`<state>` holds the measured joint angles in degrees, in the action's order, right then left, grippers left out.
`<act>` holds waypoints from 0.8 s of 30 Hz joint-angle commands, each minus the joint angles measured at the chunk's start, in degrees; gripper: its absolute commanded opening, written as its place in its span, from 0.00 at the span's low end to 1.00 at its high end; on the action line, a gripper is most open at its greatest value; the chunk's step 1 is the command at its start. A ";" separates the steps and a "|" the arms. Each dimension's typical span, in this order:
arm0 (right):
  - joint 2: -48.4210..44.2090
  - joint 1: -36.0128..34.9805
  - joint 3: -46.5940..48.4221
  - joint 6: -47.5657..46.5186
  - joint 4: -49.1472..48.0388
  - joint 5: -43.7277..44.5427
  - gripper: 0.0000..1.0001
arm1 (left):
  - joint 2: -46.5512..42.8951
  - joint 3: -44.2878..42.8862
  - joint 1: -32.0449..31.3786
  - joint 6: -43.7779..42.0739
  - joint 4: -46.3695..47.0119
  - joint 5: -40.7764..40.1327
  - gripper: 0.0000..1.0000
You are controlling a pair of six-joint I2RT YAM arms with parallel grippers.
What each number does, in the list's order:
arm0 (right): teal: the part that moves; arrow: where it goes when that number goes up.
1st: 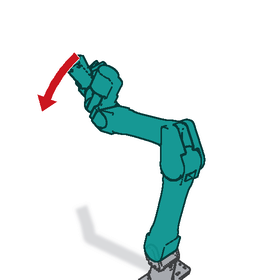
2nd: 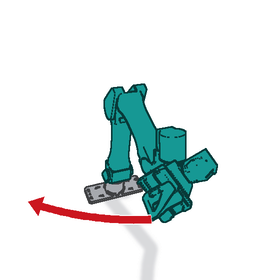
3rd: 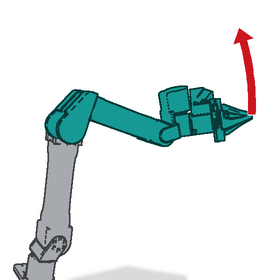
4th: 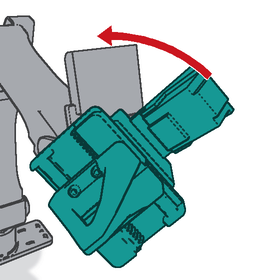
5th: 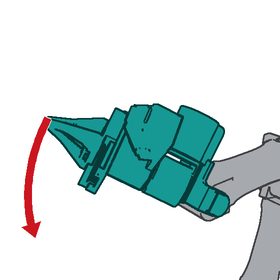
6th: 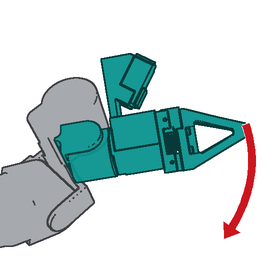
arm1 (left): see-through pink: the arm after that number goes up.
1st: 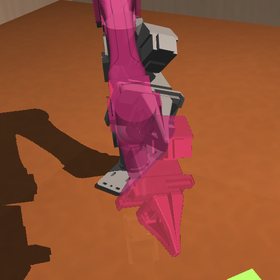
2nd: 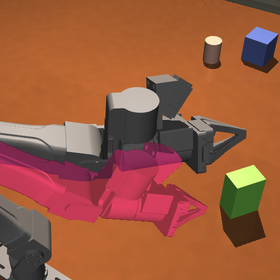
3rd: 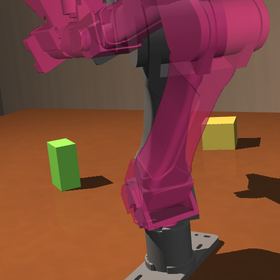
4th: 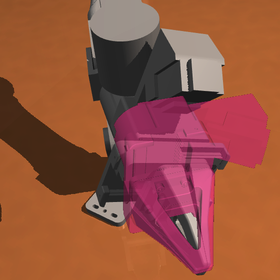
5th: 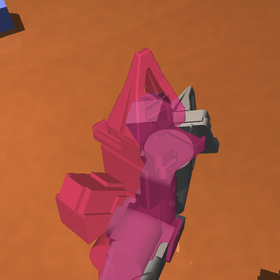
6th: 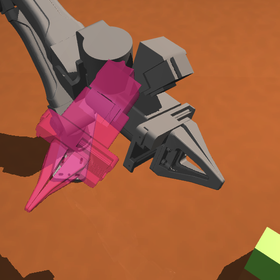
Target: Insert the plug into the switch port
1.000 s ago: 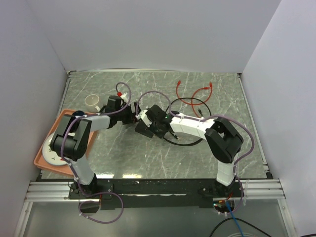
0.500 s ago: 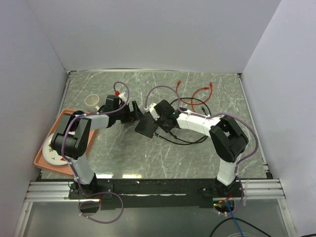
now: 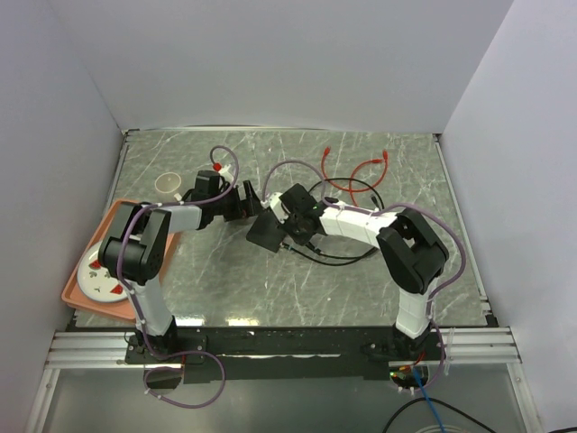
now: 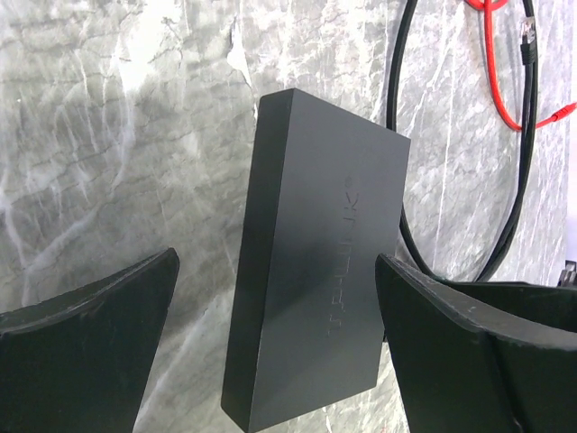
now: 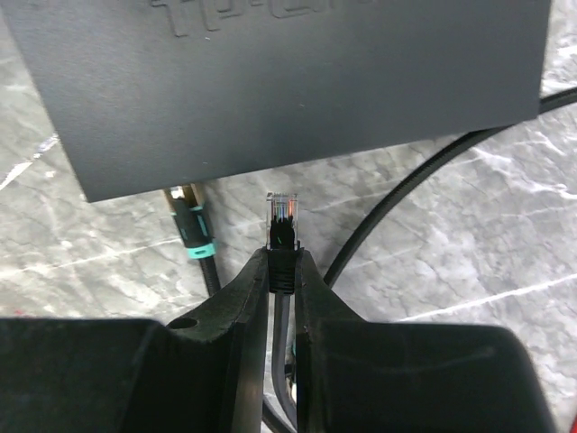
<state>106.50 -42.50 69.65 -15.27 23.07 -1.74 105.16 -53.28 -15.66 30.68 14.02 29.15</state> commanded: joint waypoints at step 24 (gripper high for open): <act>3.98 -2.06 3.40 6.21 -2.50 -0.37 0.00 | 2.24 1.24 0.10 0.61 0.48 1.44 0.97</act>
<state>111.61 -43.90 75.29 -10.96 25.23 -2.20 105.93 -53.23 -15.64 31.33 16.05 29.95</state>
